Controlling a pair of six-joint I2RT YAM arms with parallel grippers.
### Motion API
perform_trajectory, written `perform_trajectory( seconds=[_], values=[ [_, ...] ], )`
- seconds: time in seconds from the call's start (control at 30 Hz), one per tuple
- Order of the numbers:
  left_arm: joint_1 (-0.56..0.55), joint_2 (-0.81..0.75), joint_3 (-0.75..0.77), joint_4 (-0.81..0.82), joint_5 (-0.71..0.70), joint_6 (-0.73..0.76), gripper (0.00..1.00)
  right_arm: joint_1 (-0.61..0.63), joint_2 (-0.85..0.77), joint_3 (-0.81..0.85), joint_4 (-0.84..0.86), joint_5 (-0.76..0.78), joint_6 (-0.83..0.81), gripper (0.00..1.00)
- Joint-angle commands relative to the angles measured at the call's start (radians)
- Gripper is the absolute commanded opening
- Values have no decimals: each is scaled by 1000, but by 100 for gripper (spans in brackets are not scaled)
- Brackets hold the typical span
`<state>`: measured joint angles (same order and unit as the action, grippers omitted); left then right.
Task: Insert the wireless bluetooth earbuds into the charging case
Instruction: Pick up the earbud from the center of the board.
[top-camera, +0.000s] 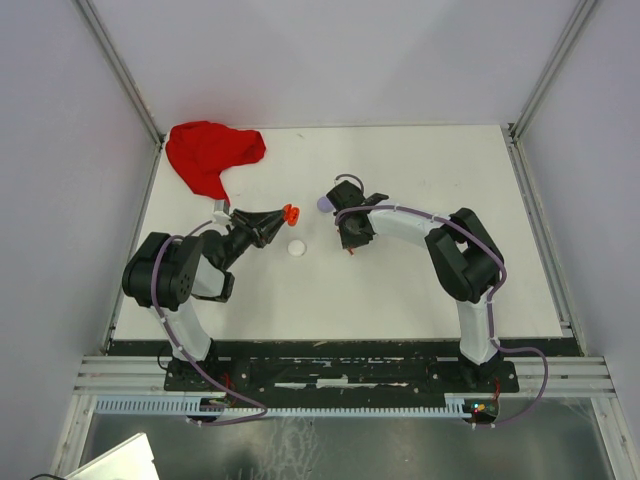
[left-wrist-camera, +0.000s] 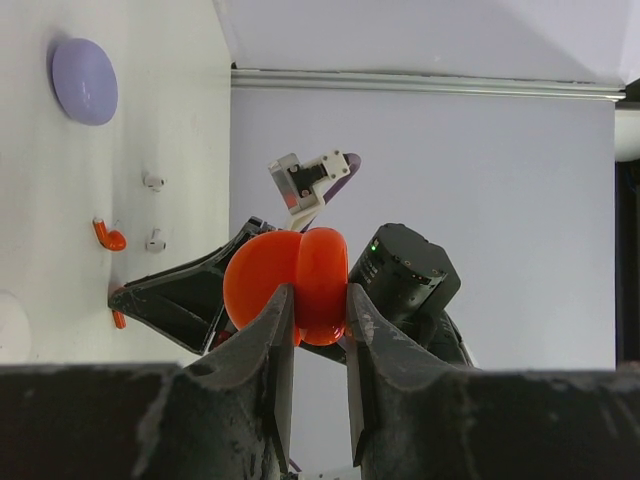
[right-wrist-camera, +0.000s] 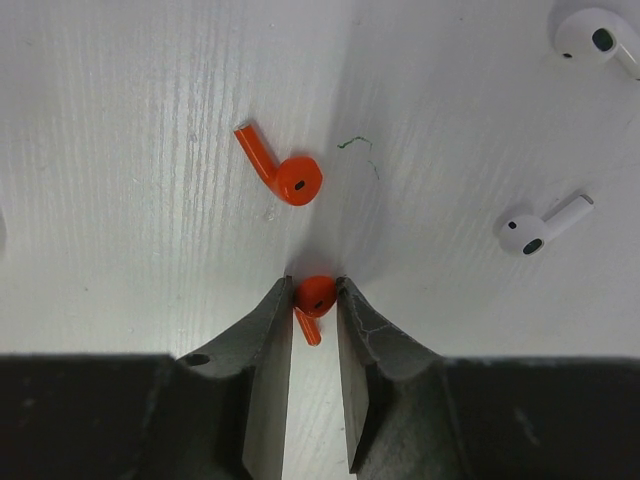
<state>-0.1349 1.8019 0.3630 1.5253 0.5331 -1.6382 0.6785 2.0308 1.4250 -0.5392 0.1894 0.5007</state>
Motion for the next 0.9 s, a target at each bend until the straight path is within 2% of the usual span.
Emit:
perform_trajectory(
  seconds=[0.0, 0.47, 0.87],
  values=[
    [7, -12, -9, 204, 17, -28, 3, -2, 15, 2, -1, -10, 10, 29],
    [11, -10, -13, 204, 18, -26, 3, -3, -7, 1, 7, -2, 4, 15],
    [11, -6, -8, 204, 19, -25, 3, -3, -165, -127, 186, 39, -30, 14]
  ],
)
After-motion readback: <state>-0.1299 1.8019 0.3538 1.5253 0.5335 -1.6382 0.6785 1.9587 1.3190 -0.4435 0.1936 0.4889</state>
